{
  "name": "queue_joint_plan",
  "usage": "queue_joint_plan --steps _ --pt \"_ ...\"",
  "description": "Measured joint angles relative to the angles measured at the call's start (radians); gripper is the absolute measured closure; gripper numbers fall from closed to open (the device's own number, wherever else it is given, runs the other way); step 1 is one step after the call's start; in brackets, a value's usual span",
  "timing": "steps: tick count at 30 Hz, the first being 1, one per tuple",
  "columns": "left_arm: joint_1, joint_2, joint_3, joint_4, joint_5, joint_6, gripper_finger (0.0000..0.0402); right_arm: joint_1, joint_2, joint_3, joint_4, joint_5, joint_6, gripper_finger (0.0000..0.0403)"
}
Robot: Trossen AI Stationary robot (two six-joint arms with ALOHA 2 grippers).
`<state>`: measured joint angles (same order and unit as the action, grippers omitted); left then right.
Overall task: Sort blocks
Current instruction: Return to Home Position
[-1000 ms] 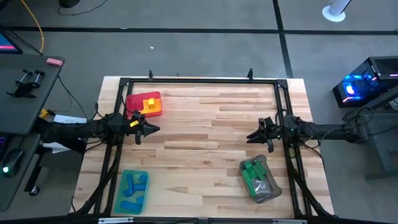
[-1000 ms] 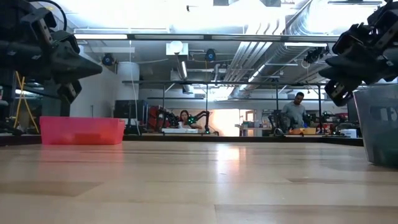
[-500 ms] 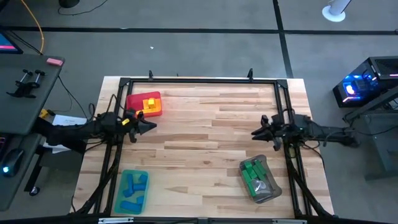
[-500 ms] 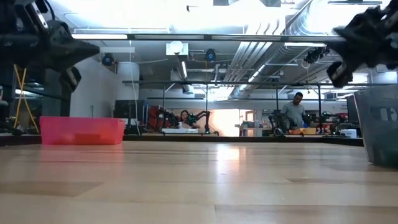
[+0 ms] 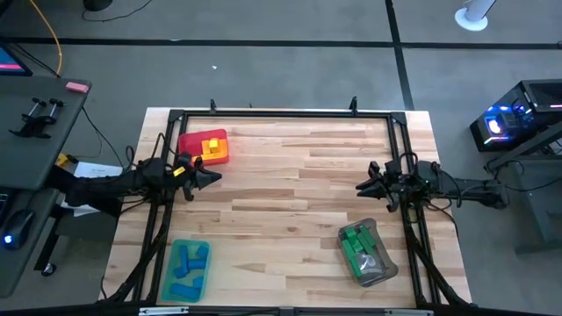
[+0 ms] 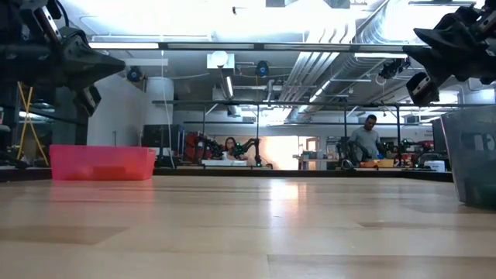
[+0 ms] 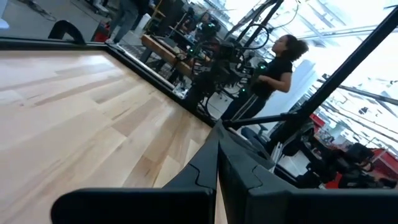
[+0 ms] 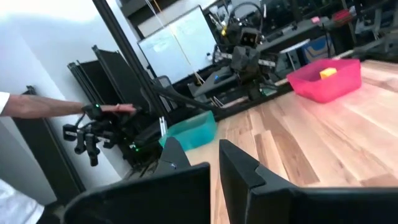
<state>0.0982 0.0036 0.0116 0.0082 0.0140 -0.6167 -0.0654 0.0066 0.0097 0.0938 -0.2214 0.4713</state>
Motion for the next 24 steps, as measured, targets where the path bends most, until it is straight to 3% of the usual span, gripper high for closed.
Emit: queue_joint_plan --steps 12,18,20,24 --pt "-0.004 0.000 0.000 0.000 0.000 0.000 0.0401 0.000 0.007 0.000 -0.045 0.001 0.000 0.0402" --pt "-0.058 -0.001 0.000 0.013 0.003 0.001 0.0401 0.000 0.007 0.000 -0.045 0.002 0.000 0.0402" --pt "-0.059 0.000 0.000 0.002 0.002 0.067 0.0401 0.000 0.008 0.000 -0.045 0.002 0.000 0.0402" --pt "-0.069 0.000 0.000 -0.001 0.000 0.352 0.0401 0.000 0.007 -0.001 -0.045 0.002 0.000 0.0402"
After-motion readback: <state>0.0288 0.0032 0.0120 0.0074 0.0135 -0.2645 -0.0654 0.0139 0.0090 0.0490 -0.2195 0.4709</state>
